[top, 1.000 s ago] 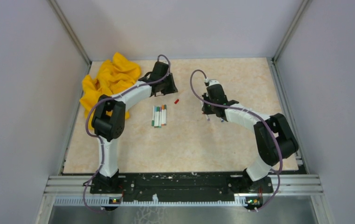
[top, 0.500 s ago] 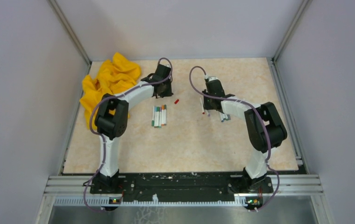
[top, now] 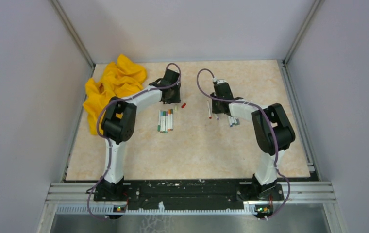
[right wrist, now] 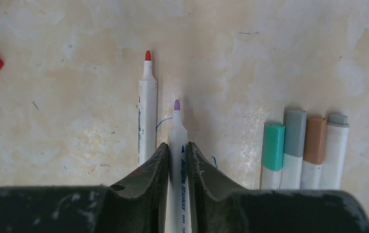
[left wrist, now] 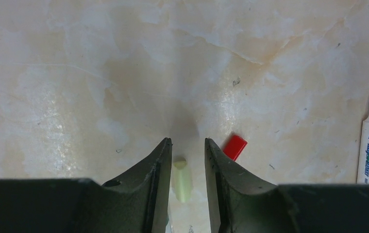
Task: Open the pen caps
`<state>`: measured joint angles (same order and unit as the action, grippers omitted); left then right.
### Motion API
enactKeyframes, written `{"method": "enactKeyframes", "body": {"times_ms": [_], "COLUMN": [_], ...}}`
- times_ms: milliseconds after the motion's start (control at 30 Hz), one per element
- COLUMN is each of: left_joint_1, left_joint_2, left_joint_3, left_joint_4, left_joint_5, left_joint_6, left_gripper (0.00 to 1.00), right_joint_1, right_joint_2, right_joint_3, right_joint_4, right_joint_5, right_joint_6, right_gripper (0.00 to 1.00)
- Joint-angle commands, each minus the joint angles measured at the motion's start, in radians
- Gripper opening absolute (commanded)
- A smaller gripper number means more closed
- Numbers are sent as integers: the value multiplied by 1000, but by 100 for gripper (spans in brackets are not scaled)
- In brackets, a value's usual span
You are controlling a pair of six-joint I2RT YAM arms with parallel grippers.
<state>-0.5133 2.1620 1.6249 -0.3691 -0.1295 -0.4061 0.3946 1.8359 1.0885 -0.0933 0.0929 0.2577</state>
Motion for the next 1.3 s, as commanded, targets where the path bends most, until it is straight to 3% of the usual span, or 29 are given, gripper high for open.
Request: {"method": "enactKeyframes", "body": {"times_ms": [0, 267, 533, 800, 1033, 1267], "left_joint_1": [-12, -20, -27, -40, -43, -42], "left_joint_2": [5, -18, -93, -158, -183, -200], "left_joint_3": [30, 65, 86, 11, -39, -70], "left_joint_4": [-7, -21, -23, 61, 123, 149], "left_joint_5": [-9, -25, -11, 166, 275, 289], "left_joint_6": [3, 1, 1, -43, -86, -99], "left_gripper": [38, 40, 49, 62, 65, 65], "right_joint_1": [-7, -7, -7, -10, -25, -32], "right_joint_2": [9, -11, -115, -157, -170, -174], "right_joint_3": [45, 75, 59, -34, -73, -81], "right_joint_4": [33, 10, -72, -136, -154, -161], "right_joint_5": [1, -3, 81, 142, 155, 165], "right_joint_6": [-11, -15, -15, 8, 17, 14], "right_gripper": [20, 38, 40, 40, 43, 43]}}
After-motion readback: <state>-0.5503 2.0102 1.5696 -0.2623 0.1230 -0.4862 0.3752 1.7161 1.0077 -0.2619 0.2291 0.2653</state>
